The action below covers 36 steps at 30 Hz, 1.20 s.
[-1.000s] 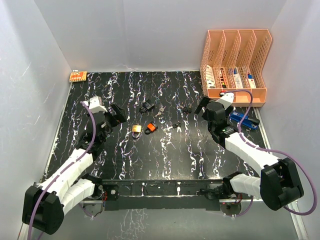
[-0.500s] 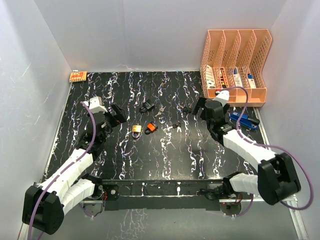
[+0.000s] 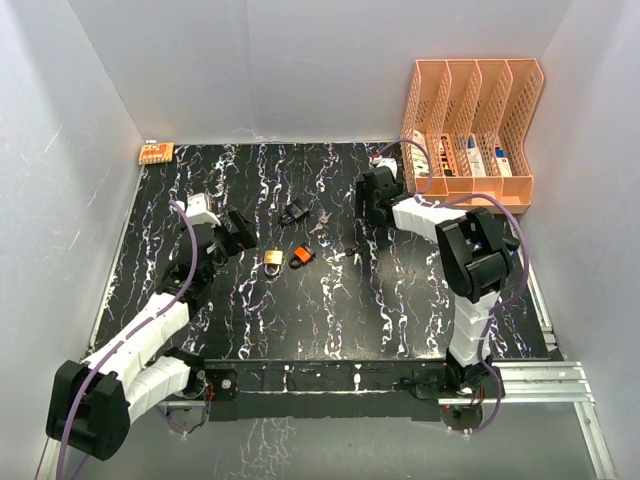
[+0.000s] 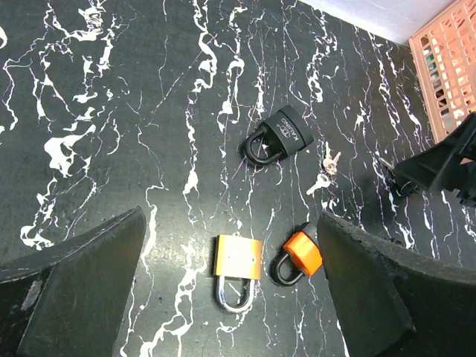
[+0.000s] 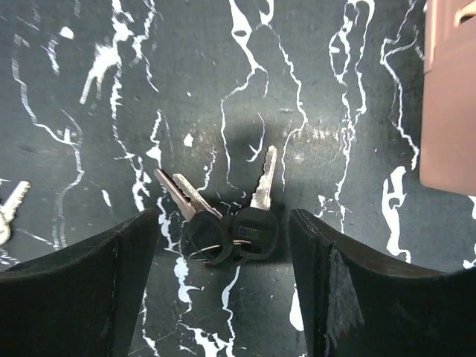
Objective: Unlock with the key
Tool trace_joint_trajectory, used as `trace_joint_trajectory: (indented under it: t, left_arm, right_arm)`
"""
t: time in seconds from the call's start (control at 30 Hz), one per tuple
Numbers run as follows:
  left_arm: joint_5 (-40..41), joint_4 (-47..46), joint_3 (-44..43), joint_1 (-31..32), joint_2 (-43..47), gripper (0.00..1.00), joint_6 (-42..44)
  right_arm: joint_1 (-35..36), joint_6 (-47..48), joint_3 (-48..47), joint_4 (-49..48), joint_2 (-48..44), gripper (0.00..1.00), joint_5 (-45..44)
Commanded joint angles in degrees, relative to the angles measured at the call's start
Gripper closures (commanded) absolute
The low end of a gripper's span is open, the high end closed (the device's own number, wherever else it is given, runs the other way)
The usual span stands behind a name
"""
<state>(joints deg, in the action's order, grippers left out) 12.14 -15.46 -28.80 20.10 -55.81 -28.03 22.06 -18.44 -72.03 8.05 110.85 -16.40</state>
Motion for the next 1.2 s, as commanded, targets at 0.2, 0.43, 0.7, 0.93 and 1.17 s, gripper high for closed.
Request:
trace_joint_trajectory:
  t: [0.2,0.43,0.7,0.93,1.17]
  left_arm:
    - [-0.4,-1.7,-0.6,0.2,-1.3,0.02,2.1]
    - [-0.2,-2.0,-0.6,0.2,-2.1,0.02,2.3]
    - [-0.2,-2.3,-0.4,0.2,-2.5,0.02,2.3]
    - [-0.2,-2.7,-0.4,0.2,-3.3,0.02,2.3]
    - [-0.5,-3.1,-0.4,0.2,-3.8,0.02,2.1]
  right_arm:
    - [0.0,1.4,-6.9,3.1,4.9,0.40,1.4]
    - [0.0,1.2,-5.2,2.7,4.1,0.45,1.7]
    - [0.0,1.1,-3.6,1.6,2.0,0.44,-1.7]
    - [0.0,1.4,-1.5,-0.7,-0.6,0.44,-0.6]
    - [0.1,1.6,0.0,-2.9,-1.3,0.50,2.2]
